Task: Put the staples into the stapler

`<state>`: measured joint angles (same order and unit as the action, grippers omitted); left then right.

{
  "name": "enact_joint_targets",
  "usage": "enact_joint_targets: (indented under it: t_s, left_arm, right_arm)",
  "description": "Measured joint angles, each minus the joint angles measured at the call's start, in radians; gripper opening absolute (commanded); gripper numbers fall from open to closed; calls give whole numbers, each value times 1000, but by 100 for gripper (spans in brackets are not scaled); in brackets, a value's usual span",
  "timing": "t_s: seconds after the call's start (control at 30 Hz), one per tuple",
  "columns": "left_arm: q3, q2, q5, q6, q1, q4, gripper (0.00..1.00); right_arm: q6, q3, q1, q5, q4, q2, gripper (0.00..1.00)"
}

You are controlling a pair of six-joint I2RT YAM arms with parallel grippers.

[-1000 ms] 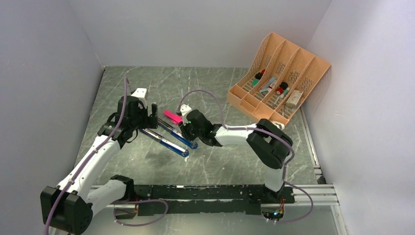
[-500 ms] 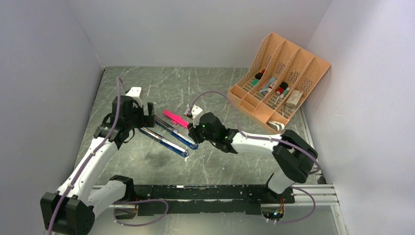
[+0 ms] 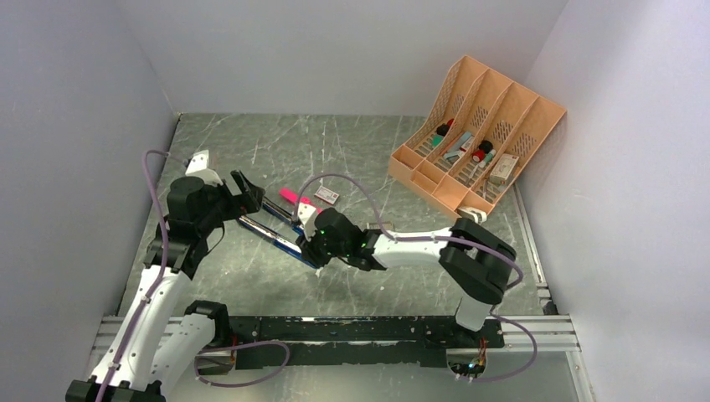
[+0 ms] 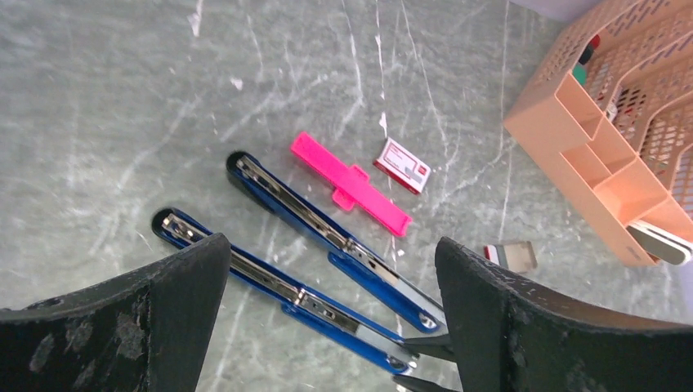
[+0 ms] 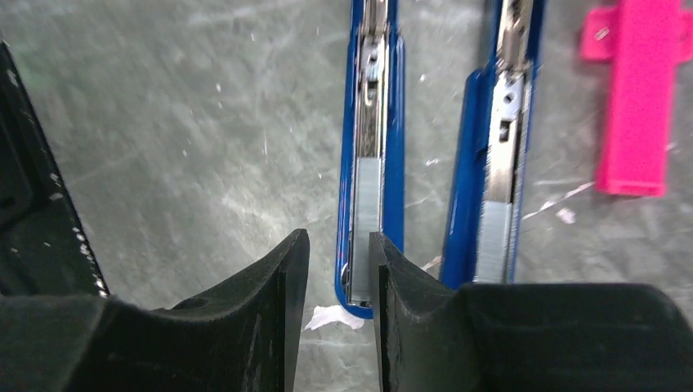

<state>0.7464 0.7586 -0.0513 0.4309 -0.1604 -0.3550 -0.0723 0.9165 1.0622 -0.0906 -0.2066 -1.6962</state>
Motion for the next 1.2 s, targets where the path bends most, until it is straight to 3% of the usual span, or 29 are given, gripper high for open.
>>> enact_joint_targets:
  t_s: [0.23,0.4,1.2]
  left_arm:
    - [-45,-24,-47,85,0,-16,99]
    - [-45,-51,-48,101,0,-20,99]
    - [-121,-91,-54,161,0,-39,99]
  right_arm:
    - [-12,19,21,13,6,-82,37]
    - [-14,37,26,39,-10,-109,31]
    - [13,-1,46,148,8,-62,40]
